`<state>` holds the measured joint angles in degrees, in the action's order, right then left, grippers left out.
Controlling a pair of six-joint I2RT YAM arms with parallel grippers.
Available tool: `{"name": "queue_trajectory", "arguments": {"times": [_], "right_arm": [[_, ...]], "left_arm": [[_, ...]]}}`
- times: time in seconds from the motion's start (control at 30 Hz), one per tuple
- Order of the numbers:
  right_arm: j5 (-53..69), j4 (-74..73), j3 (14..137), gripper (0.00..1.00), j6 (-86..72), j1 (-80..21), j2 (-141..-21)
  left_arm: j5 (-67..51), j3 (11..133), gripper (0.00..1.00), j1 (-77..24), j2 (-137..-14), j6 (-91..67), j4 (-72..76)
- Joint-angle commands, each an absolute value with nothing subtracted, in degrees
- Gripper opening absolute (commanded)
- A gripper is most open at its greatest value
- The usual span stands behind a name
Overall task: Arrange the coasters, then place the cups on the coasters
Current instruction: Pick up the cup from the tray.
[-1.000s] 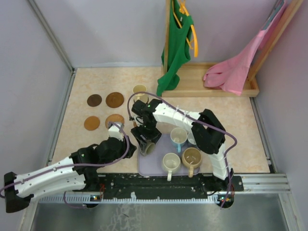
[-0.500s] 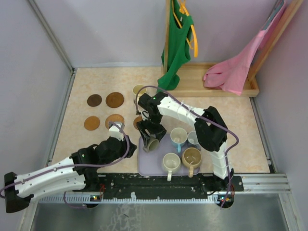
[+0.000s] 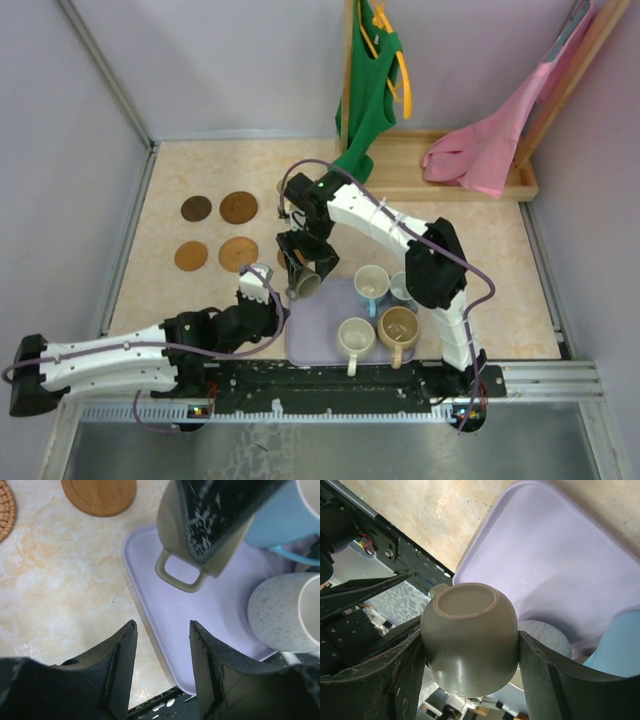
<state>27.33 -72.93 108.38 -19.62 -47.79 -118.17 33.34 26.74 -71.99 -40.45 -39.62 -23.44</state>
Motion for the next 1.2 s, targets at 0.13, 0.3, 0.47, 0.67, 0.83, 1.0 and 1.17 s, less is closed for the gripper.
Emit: {"name": "queue_trajectory", "arguments": {"times": [0.13, 0.3, 0.47, 0.67, 0.83, 1.0, 1.17], "right_arm": [[33.69, -80.29, 116.85, 0.00, -21.56, -45.85, -120.31], [36.68, -82.08, 116.73, 0.00, -21.29, -44.44, -120.57], [39.90, -82.09, 116.37, 0.00, -21.65, -43.91, -120.84], [42.41, -81.94, 115.75, 0.00, -22.15, -43.78, -121.10], [43.11, -82.48, 114.92, 0.00, -21.97, -43.77, -120.91], [43.92, -82.42, 111.74, 0.00, -21.81, -43.81, -119.80], [44.73, -82.50, 111.65, 0.00, -21.80, -43.51, -120.41]], "left_arm": [[49.86, 29.08, 0.54, -80.67, -48.73, -42.41, -23.07], [53.21, 27.58, 0.55, -83.13, -49.06, -39.14, -19.24], [58.44, 27.88, 0.56, -85.64, -51.71, -34.05, -16.25], [65.63, 28.56, 0.57, -90.65, -56.20, -30.55, -13.46], [68.98, 28.01, 0.57, -93.05, -58.06, -24.56, -8.22], [73.06, 29.57, 0.58, -95.57, -63.22, -21.42, -6.54], [76.22, 32.59, 0.60, -97.47, -67.63, -26.93, -12.45]]}}
